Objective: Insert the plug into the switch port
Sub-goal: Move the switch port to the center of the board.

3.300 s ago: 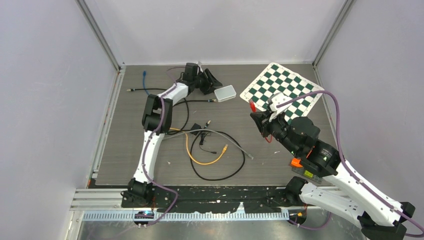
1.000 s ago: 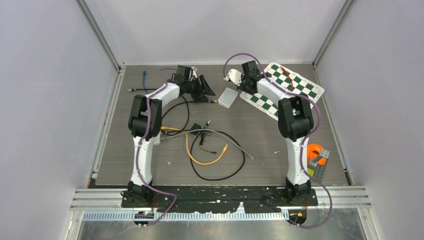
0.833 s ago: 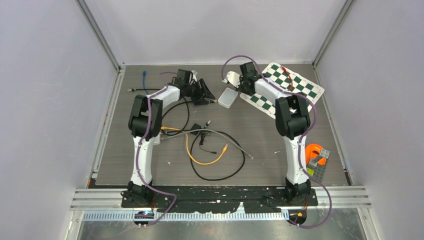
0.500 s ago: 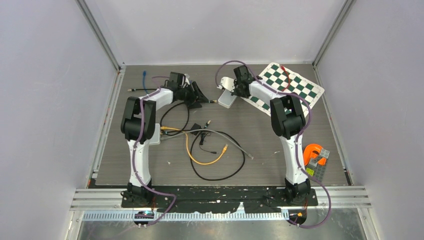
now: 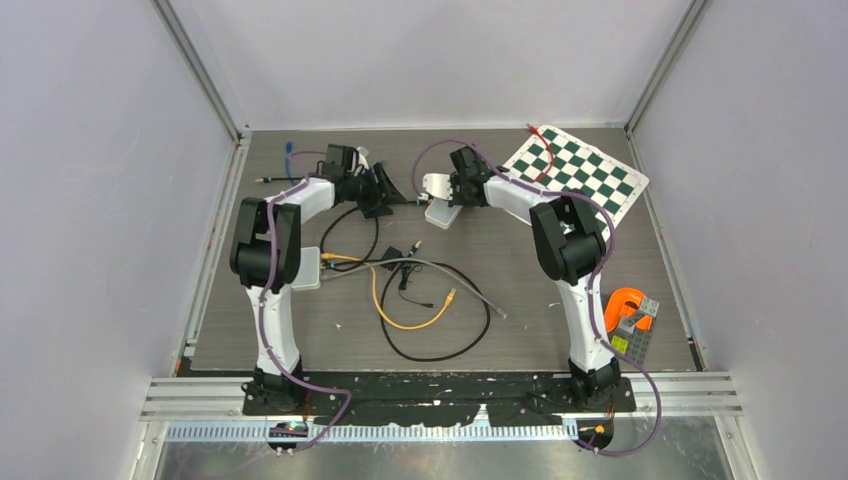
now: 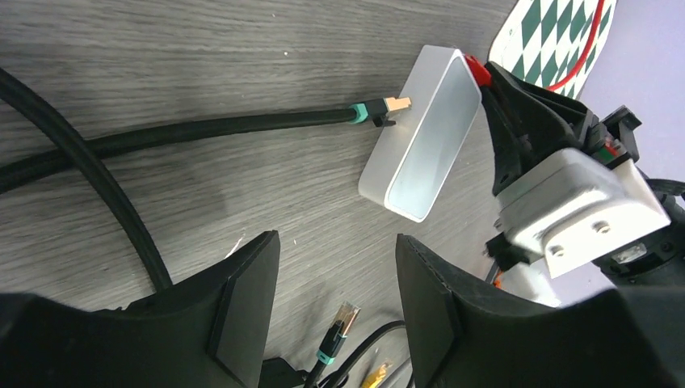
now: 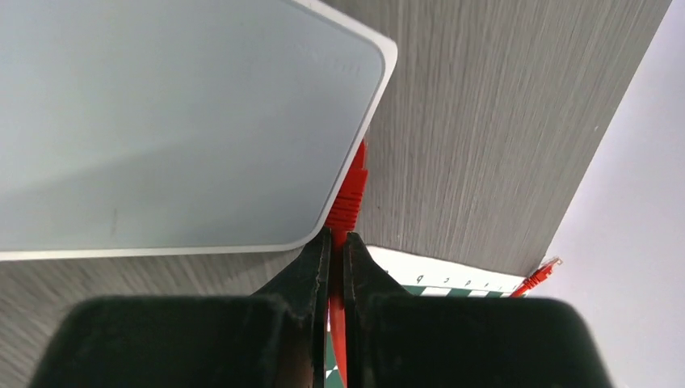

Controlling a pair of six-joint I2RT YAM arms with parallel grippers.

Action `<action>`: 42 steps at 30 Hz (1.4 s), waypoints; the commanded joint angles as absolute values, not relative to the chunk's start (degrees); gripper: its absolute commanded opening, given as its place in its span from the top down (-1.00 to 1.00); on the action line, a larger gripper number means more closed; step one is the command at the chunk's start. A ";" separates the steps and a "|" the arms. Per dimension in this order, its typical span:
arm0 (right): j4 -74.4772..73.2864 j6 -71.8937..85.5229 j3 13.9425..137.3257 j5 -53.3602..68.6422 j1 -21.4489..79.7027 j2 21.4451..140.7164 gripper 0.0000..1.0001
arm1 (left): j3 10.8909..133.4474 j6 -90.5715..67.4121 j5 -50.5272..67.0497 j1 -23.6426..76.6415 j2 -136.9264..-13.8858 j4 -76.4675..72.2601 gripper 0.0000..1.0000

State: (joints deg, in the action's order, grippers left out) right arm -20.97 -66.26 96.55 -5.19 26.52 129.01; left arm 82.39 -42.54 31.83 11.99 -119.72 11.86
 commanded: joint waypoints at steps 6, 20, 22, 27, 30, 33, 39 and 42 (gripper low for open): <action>-19.05 -71.01 93.71 -3.80 30.23 122.71 0.90 | 81.59 -38.97 35.48 12.94 -117.93 12.00 -0.15; -24.94 -64.83 86.81 -3.03 28.34 113.42 0.90 | 84.38 -38.04 36.42 15.41 -120.19 12.13 -0.15; -24.62 -63.38 84.83 -1.76 28.53 112.25 0.90 | 84.46 -37.76 36.22 16.00 -120.72 12.19 -0.15; -23.83 -58.30 80.78 -1.07 28.98 110.16 0.90 | 84.14 -37.03 36.08 16.99 -121.75 12.30 -0.15; -24.91 -52.43 80.81 -1.01 29.51 110.36 0.90 | 83.79 -36.83 36.13 17.22 -122.05 12.39 -0.15; -26.04 -48.28 81.39 -0.79 30.20 110.82 0.90 | 83.74 -36.58 36.14 17.38 -122.29 12.18 -0.14; -25.13 -41.34 78.18 2.08 31.64 109.11 0.90 | 83.41 -36.56 36.80 17.40 -122.48 11.27 -0.12; -24.52 -39.66 76.49 1.97 32.87 108.65 0.90 | 83.36 -36.47 36.99 17.40 -122.67 10.91 -0.10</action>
